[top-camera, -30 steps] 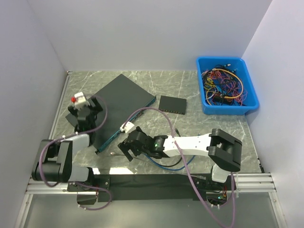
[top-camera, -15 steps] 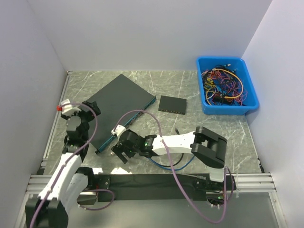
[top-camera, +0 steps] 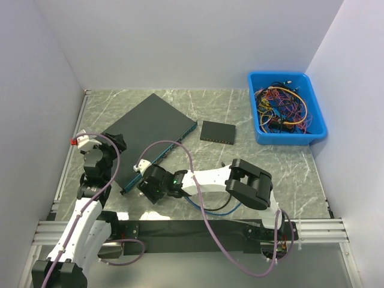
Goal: Insert the plug into the switch port
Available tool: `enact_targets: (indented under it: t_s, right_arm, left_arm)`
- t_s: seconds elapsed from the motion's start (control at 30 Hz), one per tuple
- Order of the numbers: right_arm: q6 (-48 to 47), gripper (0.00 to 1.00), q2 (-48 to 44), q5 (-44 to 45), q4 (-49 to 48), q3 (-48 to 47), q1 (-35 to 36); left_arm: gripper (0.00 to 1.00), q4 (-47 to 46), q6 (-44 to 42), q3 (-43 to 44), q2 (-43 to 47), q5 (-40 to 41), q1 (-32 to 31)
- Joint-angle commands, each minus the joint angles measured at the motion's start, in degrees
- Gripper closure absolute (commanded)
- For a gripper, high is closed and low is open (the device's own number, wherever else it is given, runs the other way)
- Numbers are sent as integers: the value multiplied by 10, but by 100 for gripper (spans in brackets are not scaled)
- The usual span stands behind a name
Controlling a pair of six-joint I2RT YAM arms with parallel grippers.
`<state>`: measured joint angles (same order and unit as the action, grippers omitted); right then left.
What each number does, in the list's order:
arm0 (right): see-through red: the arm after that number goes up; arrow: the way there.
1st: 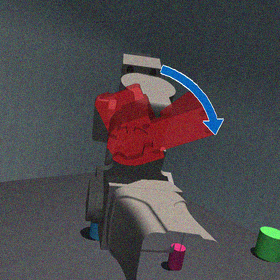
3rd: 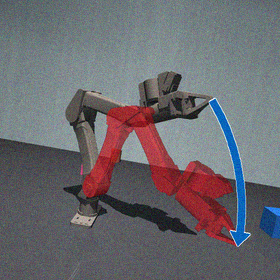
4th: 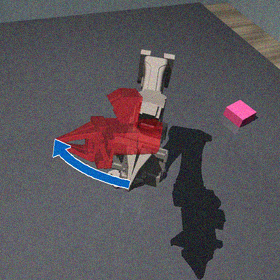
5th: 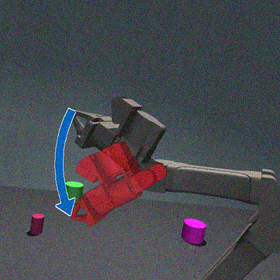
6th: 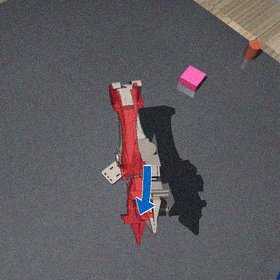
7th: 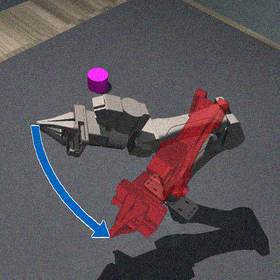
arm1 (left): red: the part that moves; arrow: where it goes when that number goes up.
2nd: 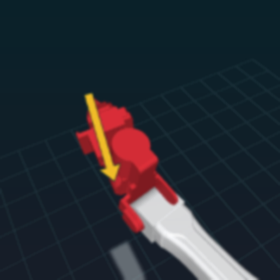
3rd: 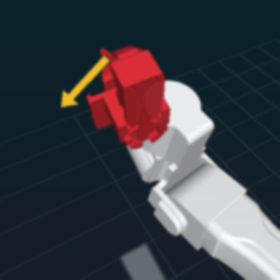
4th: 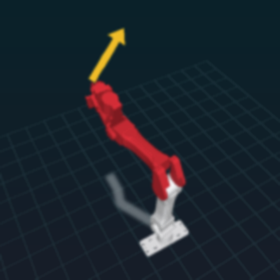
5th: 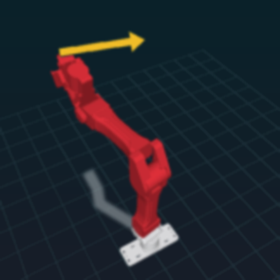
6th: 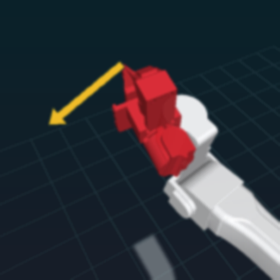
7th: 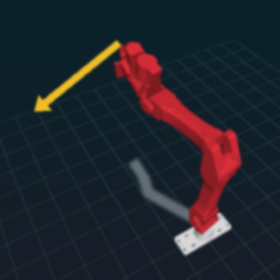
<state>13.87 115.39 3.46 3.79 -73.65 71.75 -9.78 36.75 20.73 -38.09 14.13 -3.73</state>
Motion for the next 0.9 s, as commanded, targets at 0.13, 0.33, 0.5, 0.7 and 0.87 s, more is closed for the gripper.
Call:
enact_targets:
  t_s: [0.13, 0.33, 0.5, 0.7, 0.87]
  right_arm:
    - [4, 50, 19, -2, -5, -23, 5]
    - [19, 72, 19, -31, -27, -4, 6]
    - [25, 96, -11, -33, -62, 32, 6]
    - [22, 100, -112, 20, -83, 98, 4]
    - [3, 100, -187, 64, -73, 130, -2]
  left_arm:
    - [23, 14, 22, 0, 22, -7, -1]
    - [31, 18, 10, 0, 30, -64, -1]
    - [46, 27, 12, -1, 35, -95, -1]
    - [55, 28, 24, 3, 38, -189, -1]
    - [65, 12, 64, -13, 42, -305, -2]
